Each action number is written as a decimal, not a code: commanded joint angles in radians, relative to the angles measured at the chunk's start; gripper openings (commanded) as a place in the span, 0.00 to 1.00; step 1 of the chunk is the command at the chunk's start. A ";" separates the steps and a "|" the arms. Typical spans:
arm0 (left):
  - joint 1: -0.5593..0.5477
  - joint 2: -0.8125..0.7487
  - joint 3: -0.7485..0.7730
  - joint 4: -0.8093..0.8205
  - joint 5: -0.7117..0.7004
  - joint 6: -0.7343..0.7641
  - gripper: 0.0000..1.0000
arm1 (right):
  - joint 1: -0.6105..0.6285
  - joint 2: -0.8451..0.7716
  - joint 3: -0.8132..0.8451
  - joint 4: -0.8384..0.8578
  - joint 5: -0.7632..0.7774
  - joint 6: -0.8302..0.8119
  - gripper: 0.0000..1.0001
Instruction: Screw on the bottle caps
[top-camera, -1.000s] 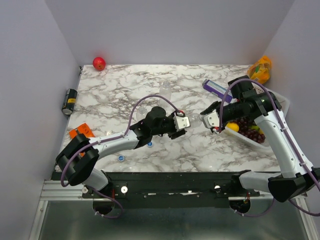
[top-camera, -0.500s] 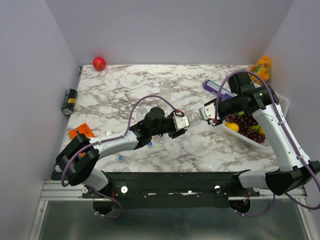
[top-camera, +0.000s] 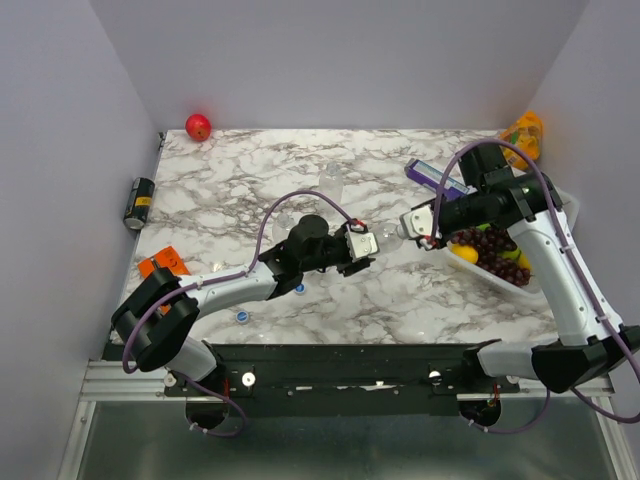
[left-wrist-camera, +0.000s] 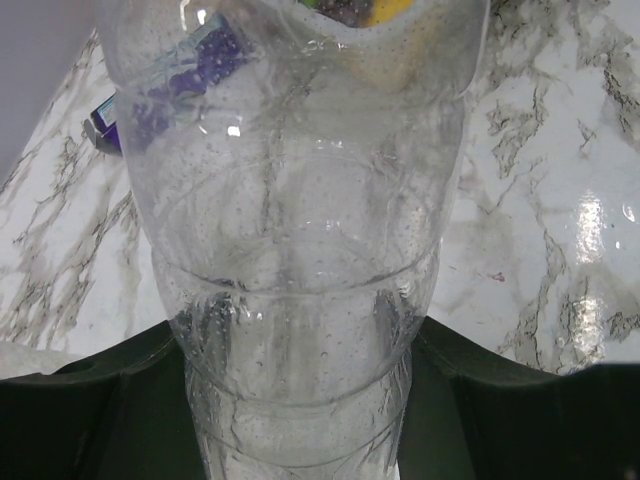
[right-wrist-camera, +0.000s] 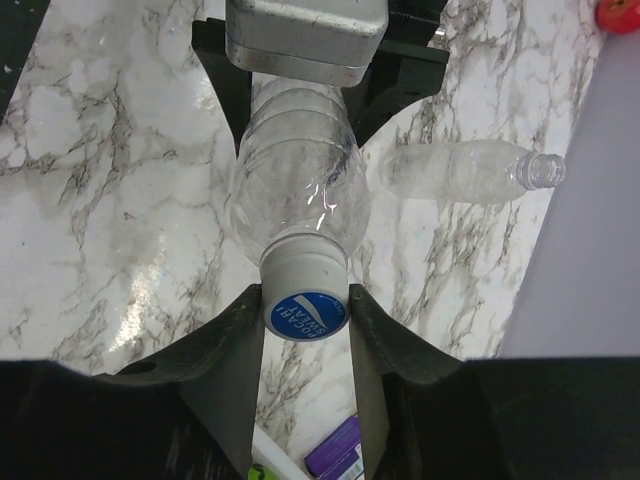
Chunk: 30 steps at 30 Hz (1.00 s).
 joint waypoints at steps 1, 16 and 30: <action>0.000 0.011 -0.019 0.006 -0.017 0.004 0.00 | 0.006 -0.017 0.036 -0.184 -0.060 0.057 0.40; -0.109 0.004 -0.073 0.230 -0.537 -0.023 0.00 | -0.025 0.287 0.213 -0.077 -0.267 1.046 0.00; -0.137 0.027 -0.035 0.181 -0.661 -0.063 0.00 | -0.132 0.368 0.133 0.207 -0.207 1.792 0.00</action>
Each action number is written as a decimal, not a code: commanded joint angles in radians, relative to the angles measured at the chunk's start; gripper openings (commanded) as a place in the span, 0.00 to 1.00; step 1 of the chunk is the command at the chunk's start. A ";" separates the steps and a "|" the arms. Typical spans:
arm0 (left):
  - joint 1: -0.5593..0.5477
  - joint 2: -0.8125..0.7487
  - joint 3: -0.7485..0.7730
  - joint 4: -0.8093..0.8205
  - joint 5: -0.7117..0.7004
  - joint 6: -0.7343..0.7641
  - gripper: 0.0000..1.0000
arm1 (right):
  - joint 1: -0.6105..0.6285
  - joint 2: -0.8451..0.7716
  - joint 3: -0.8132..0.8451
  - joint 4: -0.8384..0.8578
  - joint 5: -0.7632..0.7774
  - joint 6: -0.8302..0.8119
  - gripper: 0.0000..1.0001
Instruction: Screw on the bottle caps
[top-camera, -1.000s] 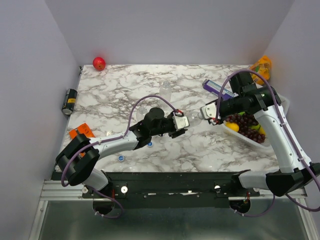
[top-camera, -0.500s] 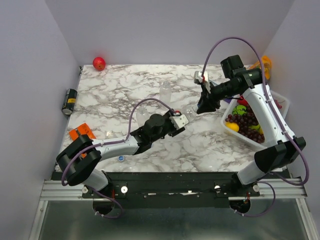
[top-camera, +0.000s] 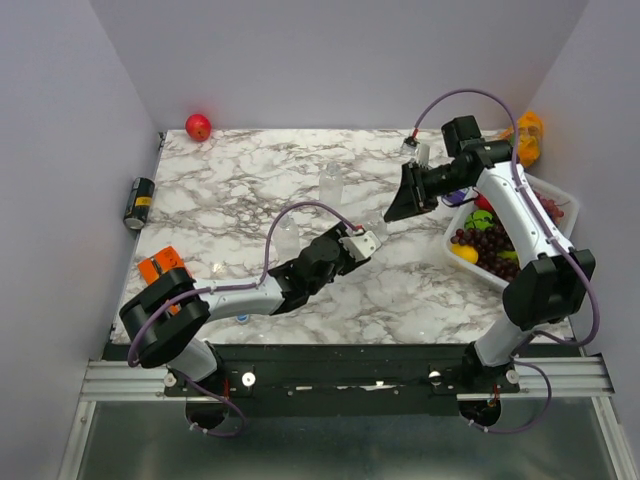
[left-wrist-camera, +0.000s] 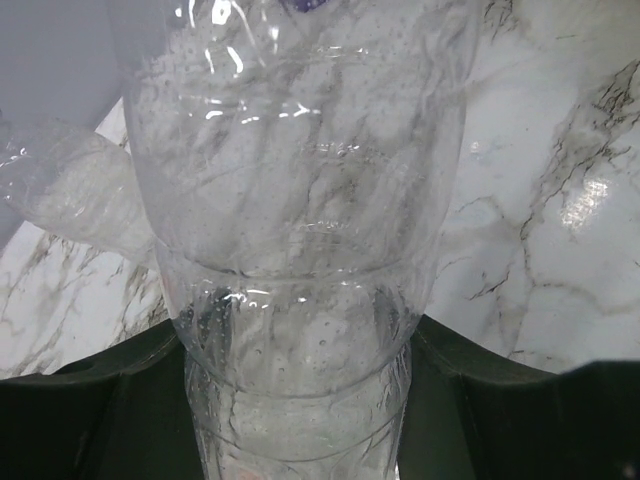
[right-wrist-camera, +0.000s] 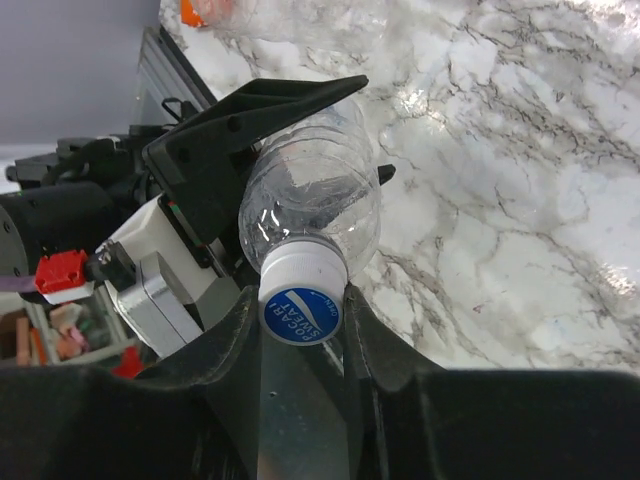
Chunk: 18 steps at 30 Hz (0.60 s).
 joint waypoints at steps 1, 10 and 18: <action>-0.014 -0.001 0.048 0.064 -0.029 -0.012 0.00 | -0.002 0.030 0.075 0.023 -0.037 0.193 0.00; -0.014 0.035 0.085 0.006 -0.041 -0.001 0.00 | -0.032 0.024 -0.037 0.029 -0.200 0.307 0.03; 0.015 0.026 0.091 -0.120 0.189 -0.047 0.00 | -0.139 0.061 0.455 -0.372 -0.306 -0.655 0.71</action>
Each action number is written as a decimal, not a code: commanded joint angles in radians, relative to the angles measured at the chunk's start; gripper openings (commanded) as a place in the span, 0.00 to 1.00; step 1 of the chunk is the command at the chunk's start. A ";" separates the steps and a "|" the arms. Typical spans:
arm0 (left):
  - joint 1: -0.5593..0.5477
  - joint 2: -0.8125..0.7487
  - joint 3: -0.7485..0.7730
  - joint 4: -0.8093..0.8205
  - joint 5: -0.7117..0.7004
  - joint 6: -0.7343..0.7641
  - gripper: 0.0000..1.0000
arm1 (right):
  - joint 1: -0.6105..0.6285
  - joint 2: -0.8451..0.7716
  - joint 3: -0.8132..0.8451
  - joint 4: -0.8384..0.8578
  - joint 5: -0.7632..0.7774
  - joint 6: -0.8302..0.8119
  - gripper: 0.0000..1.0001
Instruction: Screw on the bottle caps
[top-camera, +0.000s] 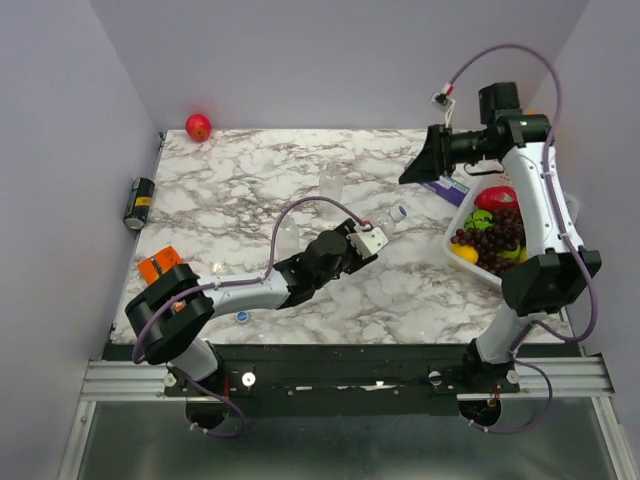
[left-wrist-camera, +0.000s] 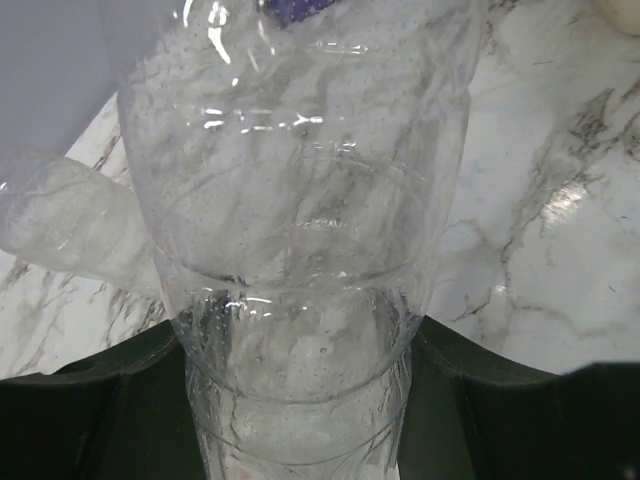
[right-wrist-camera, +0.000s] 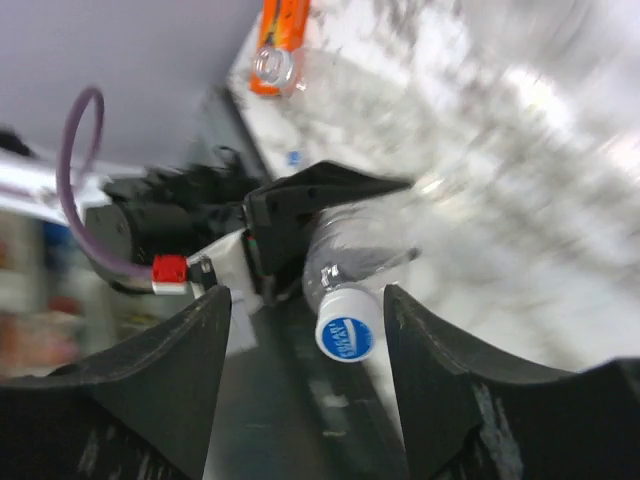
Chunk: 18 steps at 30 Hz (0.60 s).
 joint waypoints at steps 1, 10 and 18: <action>0.018 -0.012 0.015 -0.066 0.208 -0.013 0.00 | -0.031 -0.045 0.237 -0.324 -0.090 -0.696 0.71; 0.084 -0.049 0.006 -0.016 0.408 -0.016 0.00 | 0.058 -0.297 -0.125 -0.325 0.102 -1.311 0.72; 0.089 -0.082 -0.019 0.047 0.467 0.000 0.00 | 0.090 -0.274 -0.164 -0.325 0.125 -1.302 0.68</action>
